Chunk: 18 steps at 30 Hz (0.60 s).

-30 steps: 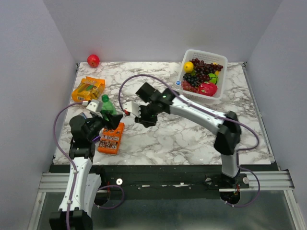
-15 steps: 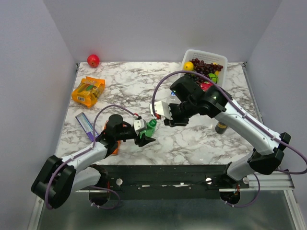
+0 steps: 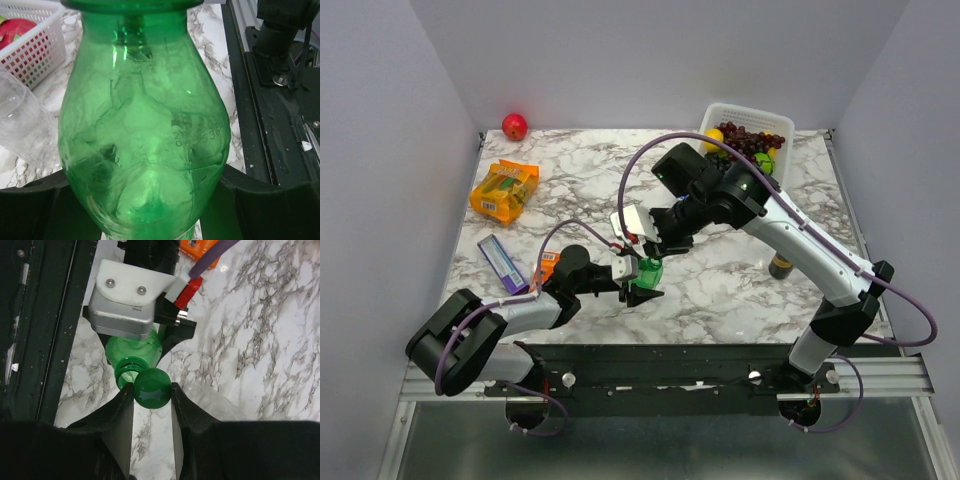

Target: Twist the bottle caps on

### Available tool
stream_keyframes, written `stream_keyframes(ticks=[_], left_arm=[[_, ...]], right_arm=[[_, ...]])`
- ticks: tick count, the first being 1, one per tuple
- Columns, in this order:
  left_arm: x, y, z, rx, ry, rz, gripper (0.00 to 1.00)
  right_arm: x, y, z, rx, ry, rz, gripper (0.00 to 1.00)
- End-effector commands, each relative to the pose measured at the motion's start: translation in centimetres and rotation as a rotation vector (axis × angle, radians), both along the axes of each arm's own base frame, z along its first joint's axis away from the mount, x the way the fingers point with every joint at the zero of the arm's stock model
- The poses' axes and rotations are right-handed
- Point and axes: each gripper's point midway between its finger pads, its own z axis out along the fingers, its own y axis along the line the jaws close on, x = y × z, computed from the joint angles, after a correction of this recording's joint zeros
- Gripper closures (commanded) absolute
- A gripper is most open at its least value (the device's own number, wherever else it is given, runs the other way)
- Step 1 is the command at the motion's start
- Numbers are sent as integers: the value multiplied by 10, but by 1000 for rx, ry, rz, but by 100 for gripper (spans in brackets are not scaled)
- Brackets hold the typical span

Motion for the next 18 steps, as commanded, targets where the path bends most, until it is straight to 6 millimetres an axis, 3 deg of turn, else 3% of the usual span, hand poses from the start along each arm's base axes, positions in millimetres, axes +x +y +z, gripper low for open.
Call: stream_keyframes(ticks=[1,18], left_arm=[[2,-4,26,-89,-33,13,100],[6,3,25,-109,-6,84,100]], right_arm=[[-30,-15,-10,-77,85,98,68],[-31,-22,-21,-145,101,104,68]])
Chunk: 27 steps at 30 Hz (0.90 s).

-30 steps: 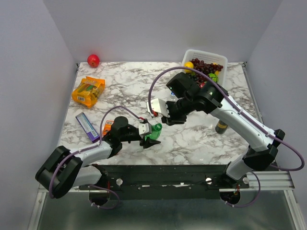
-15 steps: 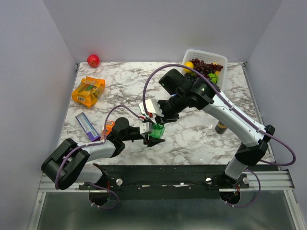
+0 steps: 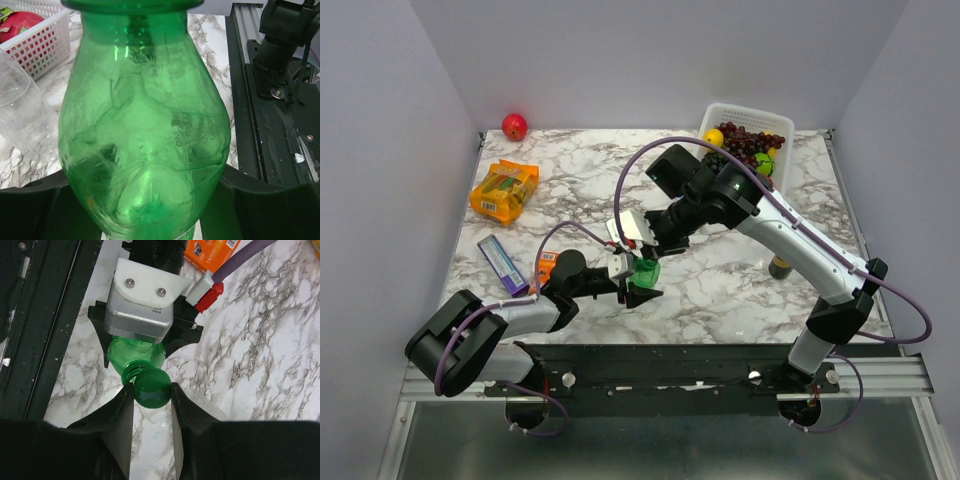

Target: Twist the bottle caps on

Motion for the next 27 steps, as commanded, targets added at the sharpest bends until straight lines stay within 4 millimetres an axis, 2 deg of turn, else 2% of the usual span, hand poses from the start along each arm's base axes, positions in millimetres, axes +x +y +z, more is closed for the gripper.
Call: stream_keyframes(ticks=[1,16,27], left_arm=[[6,0,21,-60,-69,40,100],[23,4,17,-27,-132,120,100],[16,7,12,-25,-173,106,100]], right_arm=[[-29,-32,-17,-148,122,15,68],[-37,-42,-25,-178,152,7,69],[-30,-46,-35,-226,136,-31,70]])
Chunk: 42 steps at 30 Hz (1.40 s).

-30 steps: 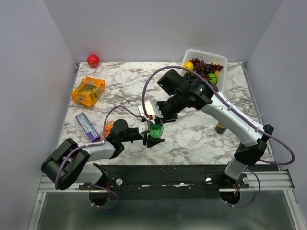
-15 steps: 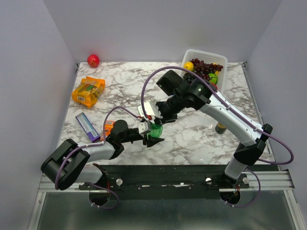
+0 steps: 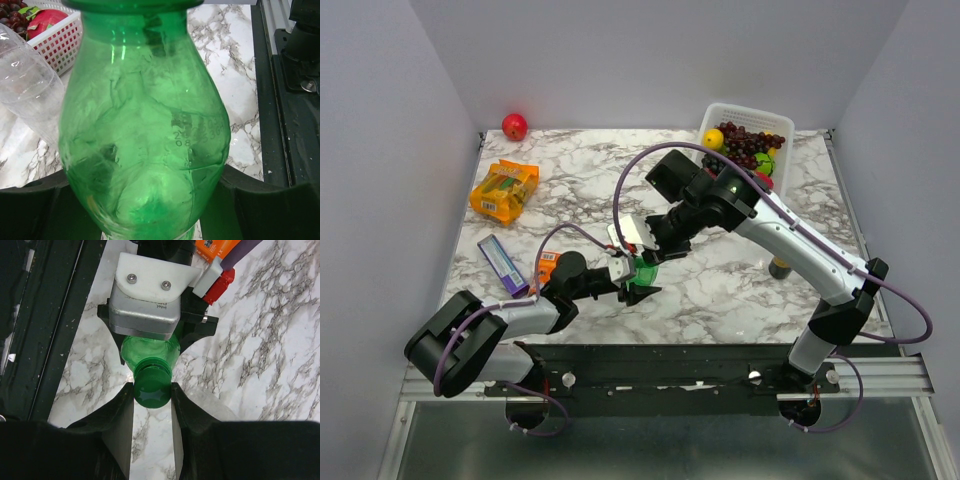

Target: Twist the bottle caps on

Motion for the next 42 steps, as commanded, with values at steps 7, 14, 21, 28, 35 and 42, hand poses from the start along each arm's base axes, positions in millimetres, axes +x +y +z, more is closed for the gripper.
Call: stream_keyframes(ticks=[7,14,21,28,35,42], left_arm=[[-4,0,28,-82,-114,1,100],[-4,-2,31,-81,-118,-5,100],[-1,-1,38,-112,-108,24,100],[1,-3,22,-45,-105,19,100],[15,5,9,7,-118,119,100],[21,12,20,-75,-69,199,100]], right_arm=[[-20,-34,-28,-206,117,-40,69],[-17,-30,-33,-223,128,-55,68],[-16,-35,-42,-276,116,-63,67],[-12,-35,-48,-308,139,-143,64],[-11,-29,-54,-333,191,-244,68],[-13,-30,-64,-377,225,-322,69]])
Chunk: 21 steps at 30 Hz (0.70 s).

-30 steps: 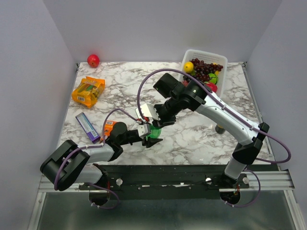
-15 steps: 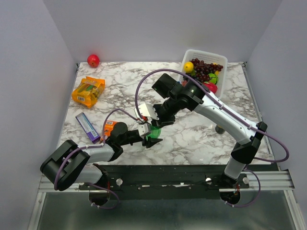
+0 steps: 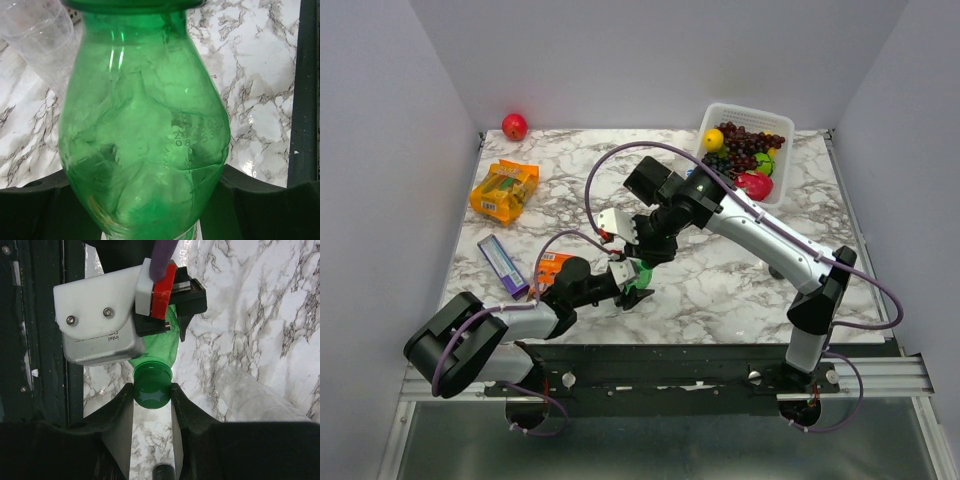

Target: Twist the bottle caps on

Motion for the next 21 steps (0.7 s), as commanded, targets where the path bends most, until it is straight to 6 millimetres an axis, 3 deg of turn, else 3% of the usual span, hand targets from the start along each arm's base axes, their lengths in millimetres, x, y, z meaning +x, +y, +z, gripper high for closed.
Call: stream_keyframes(ticks=[1,12,18,21], left_arm=[[11,-2,69,-224,-155,63,100],[3,4,87,-295,-160,48,100],[-1,3,88,-289,-169,26,100],[-4,1,89,-270,-199,-8,100]], right_arm=[[-28,-38,-24,-219,135,-70,69],[-9,-28,-6,-80,0,-92,65],[-12,-22,5,25,-55,18,64],[-10,-25,-1,-8,-86,84,63]])
